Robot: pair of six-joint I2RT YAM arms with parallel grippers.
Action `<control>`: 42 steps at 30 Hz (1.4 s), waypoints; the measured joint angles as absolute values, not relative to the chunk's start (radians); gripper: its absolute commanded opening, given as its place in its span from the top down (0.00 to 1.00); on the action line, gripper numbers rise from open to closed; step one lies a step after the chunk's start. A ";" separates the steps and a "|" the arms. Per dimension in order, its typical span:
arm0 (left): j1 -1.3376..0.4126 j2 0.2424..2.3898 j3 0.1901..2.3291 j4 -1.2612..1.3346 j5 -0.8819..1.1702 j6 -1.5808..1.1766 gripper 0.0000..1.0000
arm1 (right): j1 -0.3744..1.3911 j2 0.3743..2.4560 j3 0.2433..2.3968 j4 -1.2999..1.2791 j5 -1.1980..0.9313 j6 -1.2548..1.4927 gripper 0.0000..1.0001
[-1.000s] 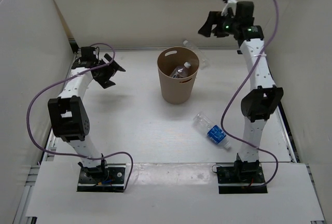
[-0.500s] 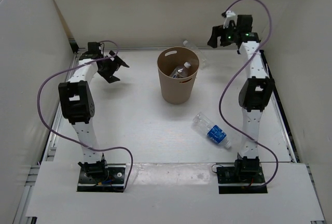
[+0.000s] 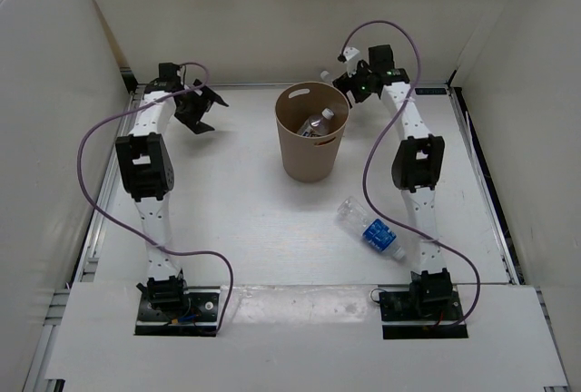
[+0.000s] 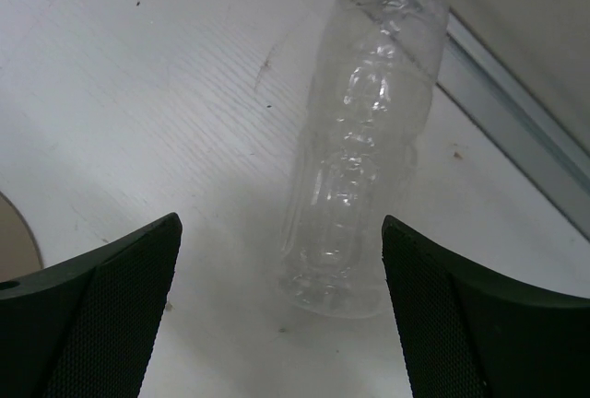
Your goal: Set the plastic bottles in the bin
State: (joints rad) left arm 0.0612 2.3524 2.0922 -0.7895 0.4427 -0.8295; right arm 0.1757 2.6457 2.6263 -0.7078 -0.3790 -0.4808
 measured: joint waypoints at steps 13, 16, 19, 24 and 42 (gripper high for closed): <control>0.057 2.454 2.172 -0.840 0.486 -0.919 0.01 | 0.165 2.704 2.695 -0.729 -0.329 -0.527 0.10; 0.060 2.487 2.220 -0.835 0.500 -0.945 0.01 | 0.178 2.709 2.701 -0.757 -0.318 -0.552 0.10; 0.064 2.505 2.243 -0.831 0.518 -0.964 0.01 | 0.194 2.710 2.703 -0.783 -0.302 -0.588 0.10; 0.074 2.528 2.260 -0.825 0.543 -0.987 0.01 | 0.213 2.724 2.722 -0.814 -0.281 -0.620 0.10; 0.129 2.545 2.233 -0.739 0.567 -1.071 0.01 | 0.229 2.745 2.729 -0.821 -0.154 -0.632 0.10</control>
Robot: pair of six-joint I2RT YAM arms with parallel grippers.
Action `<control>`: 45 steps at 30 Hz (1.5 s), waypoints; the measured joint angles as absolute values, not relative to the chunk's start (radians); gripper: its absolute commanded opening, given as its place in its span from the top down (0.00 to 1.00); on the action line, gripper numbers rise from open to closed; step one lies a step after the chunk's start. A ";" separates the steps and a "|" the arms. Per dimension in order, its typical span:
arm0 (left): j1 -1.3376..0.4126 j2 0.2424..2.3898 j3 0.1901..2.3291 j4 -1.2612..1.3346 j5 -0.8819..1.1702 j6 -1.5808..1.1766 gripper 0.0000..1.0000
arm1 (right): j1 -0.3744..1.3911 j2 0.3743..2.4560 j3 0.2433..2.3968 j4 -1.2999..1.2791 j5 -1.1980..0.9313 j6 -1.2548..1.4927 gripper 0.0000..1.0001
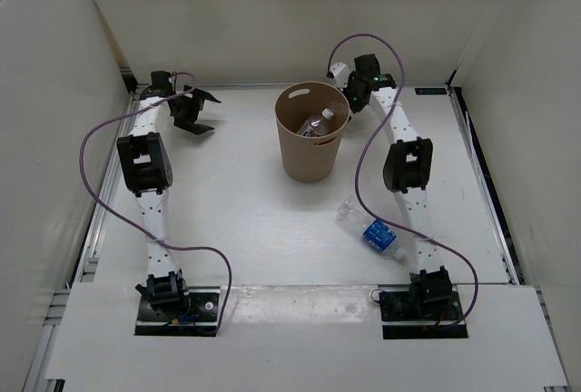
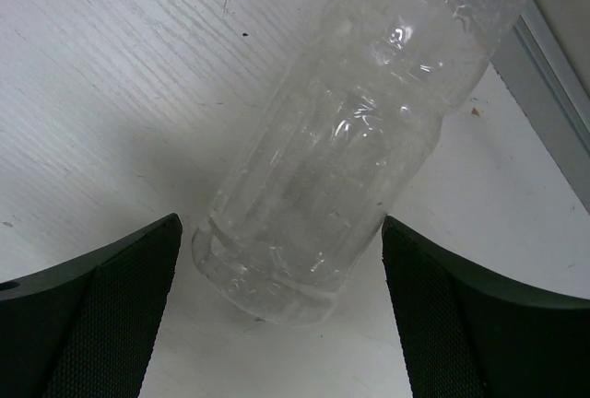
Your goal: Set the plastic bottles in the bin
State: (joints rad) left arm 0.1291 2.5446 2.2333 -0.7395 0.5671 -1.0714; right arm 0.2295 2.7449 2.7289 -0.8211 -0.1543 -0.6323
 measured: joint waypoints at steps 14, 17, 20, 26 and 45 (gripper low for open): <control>0.164 2.545 2.167 -0.714 0.581 -1.077 0.01 | 0.251 2.745 2.705 -0.820 -0.085 -0.661 0.93; 0.175 2.545 2.165 -0.707 0.588 -1.081 0.01 | 0.252 2.745 2.693 -0.809 -0.059 -0.668 1.00; 0.181 2.545 2.152 -0.690 0.601 -1.093 0.01 | 0.252 2.744 2.690 -0.810 -0.054 -0.681 1.00; 0.184 2.544 2.125 -0.639 0.634 -1.119 0.01 | 0.224 2.650 2.542 -0.809 -0.097 -0.654 1.00; 0.159 2.344 1.779 -0.485 0.675 -1.028 0.01 | -0.077 1.931 2.119 -0.813 -0.427 -0.279 1.00</control>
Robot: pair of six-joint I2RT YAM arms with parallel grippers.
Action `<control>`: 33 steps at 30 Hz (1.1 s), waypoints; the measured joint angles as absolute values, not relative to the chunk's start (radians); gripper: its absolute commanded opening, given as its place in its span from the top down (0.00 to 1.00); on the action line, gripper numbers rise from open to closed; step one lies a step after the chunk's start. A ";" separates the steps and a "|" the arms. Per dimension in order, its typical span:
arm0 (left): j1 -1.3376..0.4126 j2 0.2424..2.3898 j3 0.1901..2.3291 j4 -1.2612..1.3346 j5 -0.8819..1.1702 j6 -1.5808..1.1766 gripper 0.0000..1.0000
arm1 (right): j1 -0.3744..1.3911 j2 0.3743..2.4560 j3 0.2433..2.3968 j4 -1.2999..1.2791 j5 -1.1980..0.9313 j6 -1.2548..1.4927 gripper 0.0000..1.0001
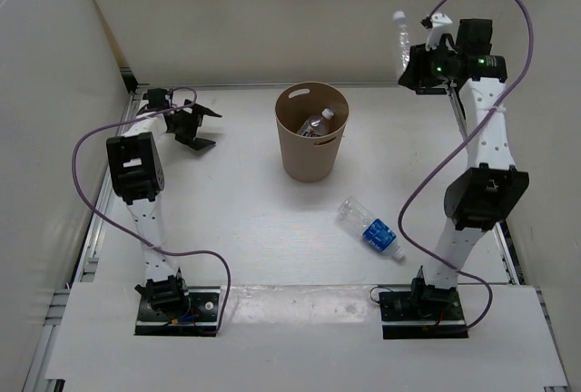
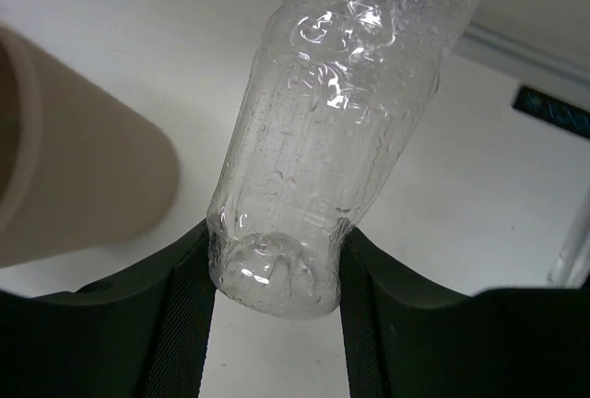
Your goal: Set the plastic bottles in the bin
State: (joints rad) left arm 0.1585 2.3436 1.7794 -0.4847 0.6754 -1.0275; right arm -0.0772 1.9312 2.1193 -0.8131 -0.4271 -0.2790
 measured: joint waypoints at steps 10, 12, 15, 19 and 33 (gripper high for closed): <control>0.160 2.209 1.708 -0.490 0.690 -0.954 0.01 | 0.213 1.681 2.033 -0.727 -0.566 -0.218 1.00; 0.160 2.191 1.699 -0.502 0.690 -0.941 0.01 | 0.254 1.678 2.030 -0.730 -0.588 -0.226 1.00; 0.162 2.156 1.675 -0.529 0.688 -0.925 0.01 | 0.292 1.702 2.030 -0.737 -0.605 -0.246 1.00; 0.165 2.094 1.631 -0.561 0.680 -0.918 0.01 | 0.337 1.758 2.023 -0.757 -0.609 -0.277 1.00; 0.178 1.938 1.470 -0.603 0.642 -0.890 0.01 | 0.374 1.889 2.026 -0.825 -0.599 -0.358 0.29</control>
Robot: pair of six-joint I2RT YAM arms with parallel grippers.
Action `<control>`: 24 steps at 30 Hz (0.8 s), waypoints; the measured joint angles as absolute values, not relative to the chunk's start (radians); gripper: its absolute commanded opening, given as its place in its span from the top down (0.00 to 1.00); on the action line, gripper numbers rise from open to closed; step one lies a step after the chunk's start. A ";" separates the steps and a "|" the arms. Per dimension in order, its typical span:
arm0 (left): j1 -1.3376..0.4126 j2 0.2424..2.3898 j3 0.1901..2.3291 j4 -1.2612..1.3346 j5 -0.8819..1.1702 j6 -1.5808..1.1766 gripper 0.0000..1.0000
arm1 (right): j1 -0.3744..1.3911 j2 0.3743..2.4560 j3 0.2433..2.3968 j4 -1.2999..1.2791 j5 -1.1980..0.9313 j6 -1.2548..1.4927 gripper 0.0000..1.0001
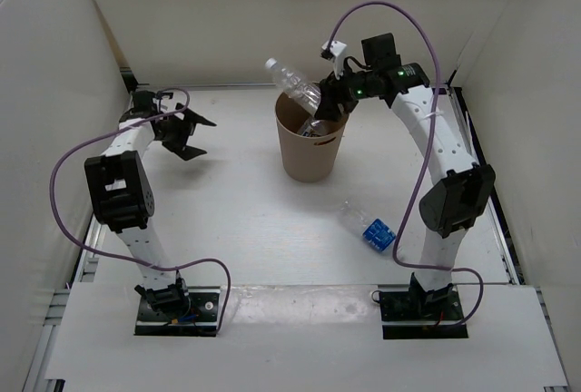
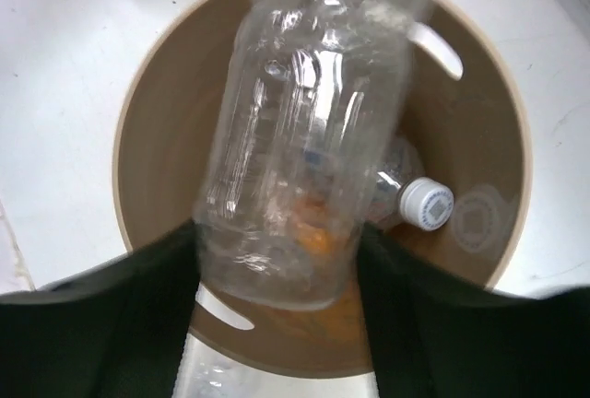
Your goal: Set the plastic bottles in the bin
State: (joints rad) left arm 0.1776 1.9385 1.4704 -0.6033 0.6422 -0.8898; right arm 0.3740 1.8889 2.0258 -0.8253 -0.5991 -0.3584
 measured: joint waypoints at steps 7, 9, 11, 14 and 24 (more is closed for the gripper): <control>0.178 1.938 1.446 -0.597 0.631 -0.892 0.01 | 0.378 1.876 2.061 -0.801 -0.586 -0.370 0.11; 0.178 1.938 1.445 -0.592 0.627 -0.896 0.01 | 0.371 1.863 2.061 -0.785 -0.577 -0.360 0.11; 0.178 1.938 1.441 -0.581 0.627 -0.902 0.01 | 0.357 1.845 2.061 -0.771 -0.570 -0.345 0.11; 0.176 1.938 1.418 -0.552 0.624 -0.912 0.01 | 0.318 1.810 2.061 -0.748 -0.548 -0.321 0.11; 0.159 1.906 1.308 -0.497 0.608 -0.935 0.01 | -0.072 1.597 1.850 -0.856 -0.678 -0.509 0.13</control>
State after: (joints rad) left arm 0.1593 1.9057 1.3079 -0.4973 0.6083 -0.9352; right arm -0.0723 1.5967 1.8496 -0.8562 -0.6781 -0.5087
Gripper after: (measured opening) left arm 0.994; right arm 0.878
